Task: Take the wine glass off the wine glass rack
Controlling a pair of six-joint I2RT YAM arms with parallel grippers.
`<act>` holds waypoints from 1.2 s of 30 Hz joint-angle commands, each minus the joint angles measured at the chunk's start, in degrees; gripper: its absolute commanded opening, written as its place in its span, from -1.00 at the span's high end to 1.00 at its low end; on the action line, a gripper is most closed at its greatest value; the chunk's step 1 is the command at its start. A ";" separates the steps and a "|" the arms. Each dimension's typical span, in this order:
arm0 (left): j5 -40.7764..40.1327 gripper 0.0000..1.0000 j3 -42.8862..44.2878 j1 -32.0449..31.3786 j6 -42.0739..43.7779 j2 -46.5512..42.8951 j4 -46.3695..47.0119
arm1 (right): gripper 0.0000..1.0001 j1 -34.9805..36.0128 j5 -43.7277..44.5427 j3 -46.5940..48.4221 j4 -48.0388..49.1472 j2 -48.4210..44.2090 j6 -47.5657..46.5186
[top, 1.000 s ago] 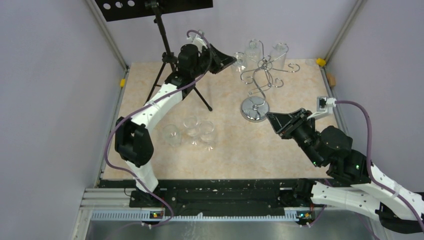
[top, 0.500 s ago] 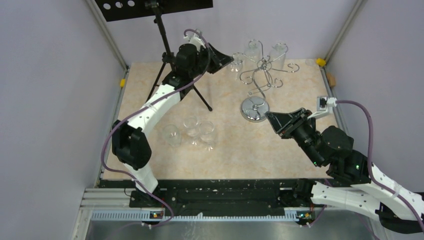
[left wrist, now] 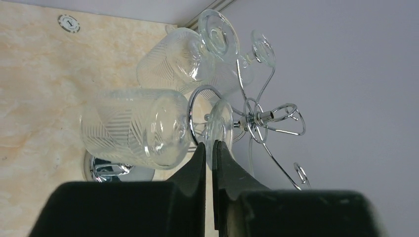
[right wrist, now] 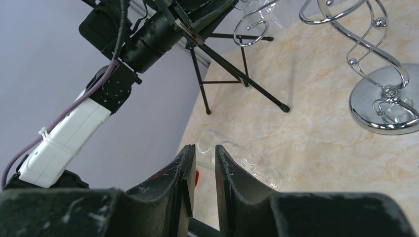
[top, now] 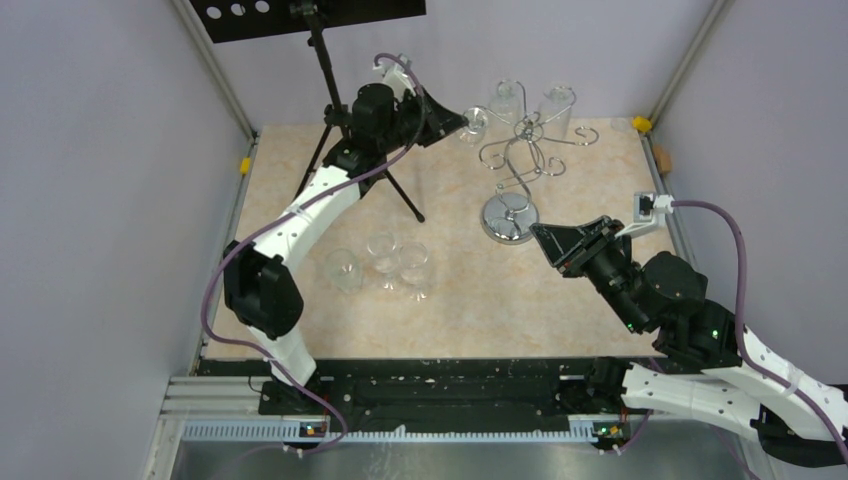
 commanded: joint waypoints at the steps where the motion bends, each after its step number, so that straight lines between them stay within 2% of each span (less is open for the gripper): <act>1: 0.53 1.00 2.68 -0.27 4.65 -1.01 -2.91 | 0.55 0.42 -0.13 -0.24 2.12 -0.19 -0.42; 4: 0.34 1.00 2.68 -0.22 5.15 -1.55 -3.15 | 0.55 0.42 0.04 -0.30 2.20 -0.10 -0.57; 8: 0.15 1.00 0.97 -0.18 1.70 -2.73 0.36 | 0.55 0.47 0.03 -0.24 2.46 0.05 -0.57; 19: -9.67 1.00 -9.71 -0.08 -10.74 -9.38 18.56 | 0.56 0.43 -0.20 0.15 2.45 -0.02 -0.76; 30: -12.70 1.00 -7.68 -0.15 -18.44 -5.39 24.82 | 0.57 0.45 -0.20 -0.06 1.77 -0.75 -0.17; 36: -10.17 1.00 -4.07 -0.15 -19.45 -1.60 25.27 | 0.57 0.47 -0.18 -0.01 1.55 -0.80 -0.17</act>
